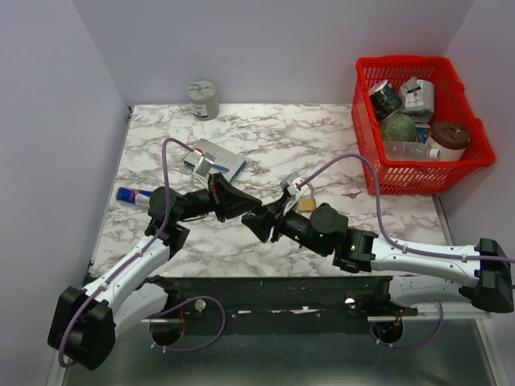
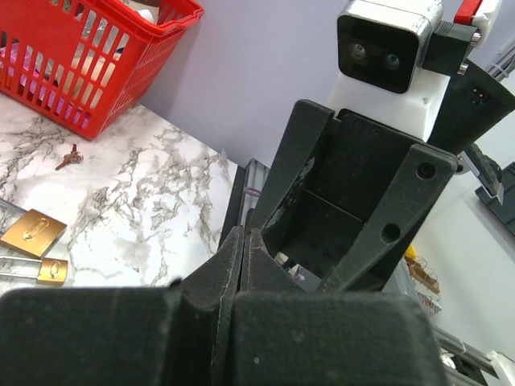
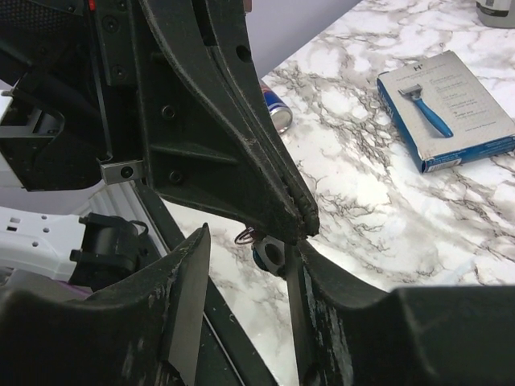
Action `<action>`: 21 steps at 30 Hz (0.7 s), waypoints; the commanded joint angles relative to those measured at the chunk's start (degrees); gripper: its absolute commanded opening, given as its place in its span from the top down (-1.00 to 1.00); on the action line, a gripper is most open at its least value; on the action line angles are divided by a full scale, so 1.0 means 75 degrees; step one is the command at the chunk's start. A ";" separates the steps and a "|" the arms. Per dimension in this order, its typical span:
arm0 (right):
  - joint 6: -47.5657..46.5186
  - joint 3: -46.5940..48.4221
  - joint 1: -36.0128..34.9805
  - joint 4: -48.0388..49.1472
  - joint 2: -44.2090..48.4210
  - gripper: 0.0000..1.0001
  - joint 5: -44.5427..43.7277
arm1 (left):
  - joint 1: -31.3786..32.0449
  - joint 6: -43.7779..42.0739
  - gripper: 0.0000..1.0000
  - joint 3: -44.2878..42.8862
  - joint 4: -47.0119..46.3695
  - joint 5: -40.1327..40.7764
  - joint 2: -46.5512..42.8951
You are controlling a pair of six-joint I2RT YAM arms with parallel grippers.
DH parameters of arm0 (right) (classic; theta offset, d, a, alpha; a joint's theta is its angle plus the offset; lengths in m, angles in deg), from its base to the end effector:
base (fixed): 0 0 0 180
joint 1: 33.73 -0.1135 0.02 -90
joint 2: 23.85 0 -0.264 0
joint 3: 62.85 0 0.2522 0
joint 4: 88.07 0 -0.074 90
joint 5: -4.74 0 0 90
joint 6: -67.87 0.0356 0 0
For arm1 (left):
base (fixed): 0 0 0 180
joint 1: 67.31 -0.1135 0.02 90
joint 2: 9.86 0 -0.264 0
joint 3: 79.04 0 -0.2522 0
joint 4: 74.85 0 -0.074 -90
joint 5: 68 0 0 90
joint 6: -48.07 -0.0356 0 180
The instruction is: Unlock with the key
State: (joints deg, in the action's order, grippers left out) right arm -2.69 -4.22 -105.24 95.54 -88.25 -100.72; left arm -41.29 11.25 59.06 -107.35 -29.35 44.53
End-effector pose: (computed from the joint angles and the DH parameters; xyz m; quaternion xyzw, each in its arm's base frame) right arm 0.0931 0.2484 0.3221 -0.2295 0.6823 0.4221 0.5511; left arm 0.1702 -0.1140 0.3065 0.2236 0.5858 -0.6621 0.4105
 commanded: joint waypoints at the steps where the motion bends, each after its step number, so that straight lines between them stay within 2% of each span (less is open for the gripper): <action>1: 0.0126 0.0311 0.0030 0.0075 -0.0143 -0.08 0.0140 | 0.0046 -0.0154 1.00 -0.0045 -0.0254 -0.0184 -0.0057; 6: 0.0279 0.0370 0.0030 0.0029 -0.0249 -0.19 -0.0047 | 0.0070 -0.0166 1.00 -0.0056 -0.0254 -0.0196 -0.0057; 11: 0.0256 0.0393 0.0042 0.0017 -0.0261 -0.19 -0.0352 | 0.0070 -0.0190 1.00 -0.0056 -0.0230 -0.0184 -0.0069; 21: 0.0220 0.0300 0.0147 0.0098 -0.0249 0.01 -0.0493 | 0.0140 -0.0190 1.00 -0.0068 -0.0230 -0.0231 -0.0045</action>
State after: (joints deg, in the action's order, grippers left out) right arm -1.18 -3.22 -104.85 94.97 -89.85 -102.60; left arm -40.92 11.17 59.06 -107.30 -29.44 44.53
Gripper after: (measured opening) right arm 0.515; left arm 0.009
